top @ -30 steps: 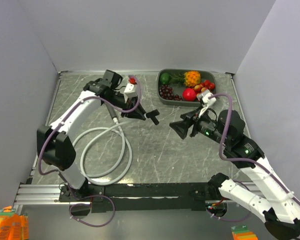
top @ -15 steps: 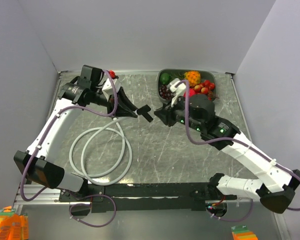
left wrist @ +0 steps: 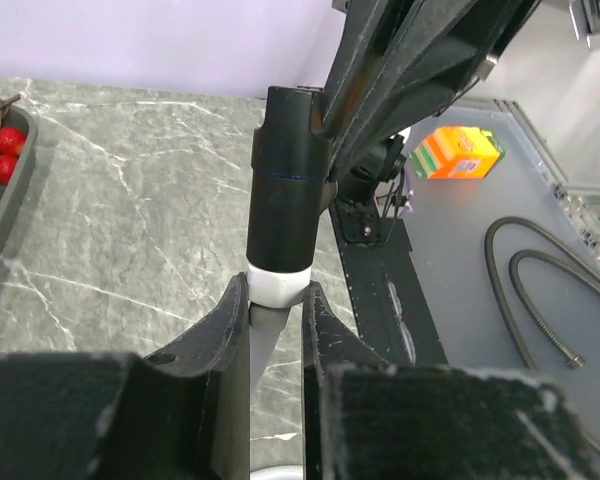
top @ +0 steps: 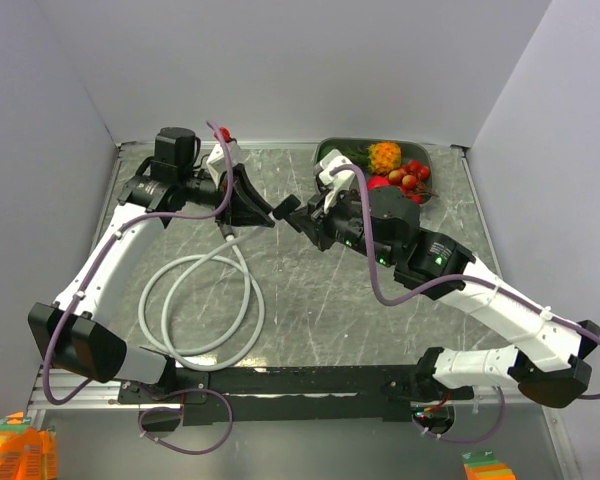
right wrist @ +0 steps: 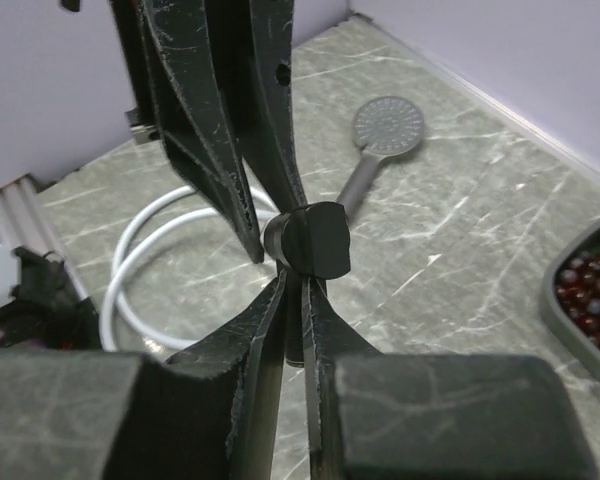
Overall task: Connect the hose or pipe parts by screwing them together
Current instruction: Install the adaptor on the pipeline.
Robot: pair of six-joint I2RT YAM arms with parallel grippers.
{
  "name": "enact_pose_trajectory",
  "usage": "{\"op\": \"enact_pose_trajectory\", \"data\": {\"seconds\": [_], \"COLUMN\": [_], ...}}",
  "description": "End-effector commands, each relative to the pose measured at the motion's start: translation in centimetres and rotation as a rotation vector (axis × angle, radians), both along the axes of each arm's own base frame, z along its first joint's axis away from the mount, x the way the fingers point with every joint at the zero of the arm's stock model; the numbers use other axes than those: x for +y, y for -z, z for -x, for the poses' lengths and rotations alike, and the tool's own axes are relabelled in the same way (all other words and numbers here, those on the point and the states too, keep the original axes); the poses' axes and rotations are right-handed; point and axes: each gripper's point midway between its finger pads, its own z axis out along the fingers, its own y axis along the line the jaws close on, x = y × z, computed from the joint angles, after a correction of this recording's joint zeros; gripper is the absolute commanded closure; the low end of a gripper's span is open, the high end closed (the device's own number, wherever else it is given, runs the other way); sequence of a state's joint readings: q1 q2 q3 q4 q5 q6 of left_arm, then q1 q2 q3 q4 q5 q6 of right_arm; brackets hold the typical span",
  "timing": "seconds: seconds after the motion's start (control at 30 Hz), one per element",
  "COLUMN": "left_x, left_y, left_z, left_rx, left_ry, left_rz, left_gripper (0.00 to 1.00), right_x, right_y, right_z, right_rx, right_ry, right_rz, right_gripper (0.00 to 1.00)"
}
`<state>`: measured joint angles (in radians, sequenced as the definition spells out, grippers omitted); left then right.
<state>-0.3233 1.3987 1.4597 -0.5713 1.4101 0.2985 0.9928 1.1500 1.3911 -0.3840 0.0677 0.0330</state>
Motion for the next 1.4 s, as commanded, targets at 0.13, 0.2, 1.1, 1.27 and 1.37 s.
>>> {"op": "enact_pose_trajectory", "data": {"seconds": [0.13,0.2,1.1,1.27,1.37], "left_x": [0.7,0.7,0.6,0.5,0.5], "left_y": [-3.5,-3.5,-5.2,-5.0,-5.0], "left_z": [2.9,2.7,2.6,2.1,1.8], "left_rx": [-0.050,-0.038,-0.007,-0.010,-0.005], "left_ry": [0.058,0.048,-0.003,-0.023,-0.038], "left_rz": [0.054,0.049,0.039,0.039,0.037], "left_gripper": [0.99,0.99,0.99,0.99,0.99], "right_x": [-3.0,-3.6,-1.3,-0.5,0.2], "right_y": [-3.9,-5.1,-1.7,-1.7,-1.6], "right_z": [0.3,1.1,-0.4,0.5,1.1], "right_rx": [-0.102,-0.115,-0.033,0.009,0.021], "right_ry": [0.074,0.049,0.013,-0.036,-0.080], "right_rz": [-0.030,-0.046,0.041,0.002,-0.017], "right_gripper": [0.81,0.79,0.86,0.88,0.88]}}
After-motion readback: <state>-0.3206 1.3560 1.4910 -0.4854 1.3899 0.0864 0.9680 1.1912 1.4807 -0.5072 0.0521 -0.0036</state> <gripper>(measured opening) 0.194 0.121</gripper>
